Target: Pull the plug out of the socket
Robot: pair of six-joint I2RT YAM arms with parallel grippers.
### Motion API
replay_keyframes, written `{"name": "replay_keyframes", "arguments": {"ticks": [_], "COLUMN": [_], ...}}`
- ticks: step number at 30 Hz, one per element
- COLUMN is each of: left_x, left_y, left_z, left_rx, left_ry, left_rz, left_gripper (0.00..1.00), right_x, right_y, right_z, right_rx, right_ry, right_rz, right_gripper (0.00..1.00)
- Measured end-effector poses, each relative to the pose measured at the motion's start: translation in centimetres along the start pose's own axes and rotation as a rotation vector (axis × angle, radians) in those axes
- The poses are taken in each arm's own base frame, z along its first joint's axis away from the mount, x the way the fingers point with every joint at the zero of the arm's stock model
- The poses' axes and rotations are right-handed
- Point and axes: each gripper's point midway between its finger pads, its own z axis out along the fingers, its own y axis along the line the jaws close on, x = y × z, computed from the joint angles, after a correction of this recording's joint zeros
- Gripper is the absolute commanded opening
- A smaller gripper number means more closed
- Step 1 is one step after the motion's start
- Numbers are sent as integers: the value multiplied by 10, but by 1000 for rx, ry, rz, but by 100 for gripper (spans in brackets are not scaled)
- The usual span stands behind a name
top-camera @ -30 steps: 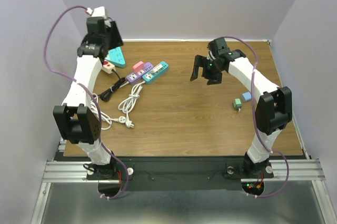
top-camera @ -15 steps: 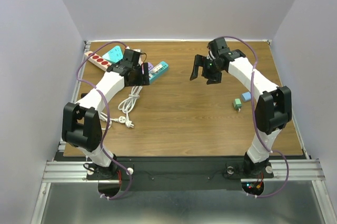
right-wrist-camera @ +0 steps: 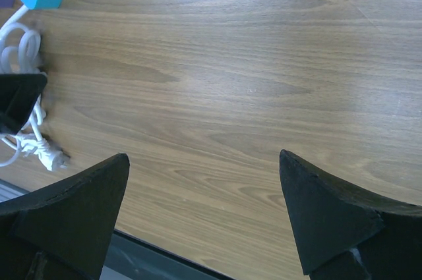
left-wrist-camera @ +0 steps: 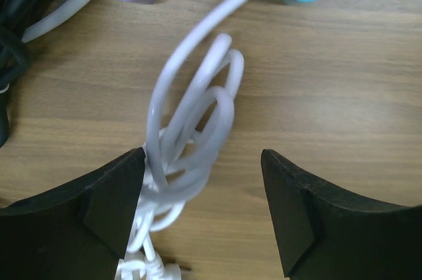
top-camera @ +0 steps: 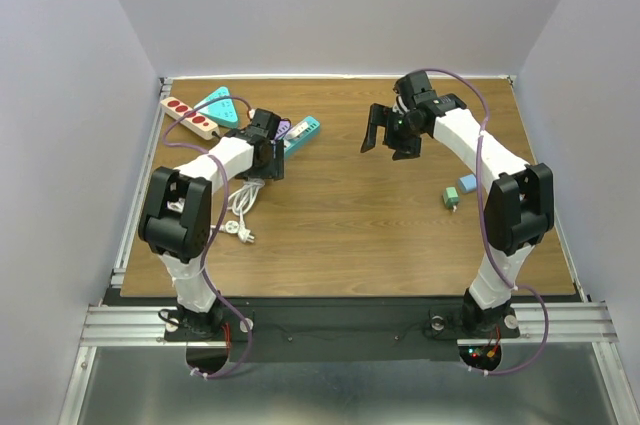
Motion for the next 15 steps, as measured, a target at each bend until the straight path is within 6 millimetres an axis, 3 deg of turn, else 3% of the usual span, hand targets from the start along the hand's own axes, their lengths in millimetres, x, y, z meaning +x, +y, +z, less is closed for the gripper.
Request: {"name": "replay_keyframes", "arguments": {"ticks": [4,6,9,10,11,15], "left_x": [2,4,6,6,6,8], "left_y": [2,1,0,-3,-6,-33], "left_z": [19,24,30,30,31,26], "left_rx": [-33,-33,-24,-6,13,149], "left_ry": [6,4,11,11,11,22], "left_rz": [1,2,20,26,30,48], "left_gripper": [72,44,22,8,0,0], "right_x": [0,-1,-1,-2,-2,-3], "right_y": [-1,-2,-3,-4,-5,-8], "right_z": [0,0,0,1,1,1], "right_rx": [5,11,18,20,24,42], "right_ry": [-2,-6,-9,-10,-11,-21], "right_rz": [-1,-4,-5,-5,-5,-3], "right_gripper": [100,100,100,100,100,100]}}
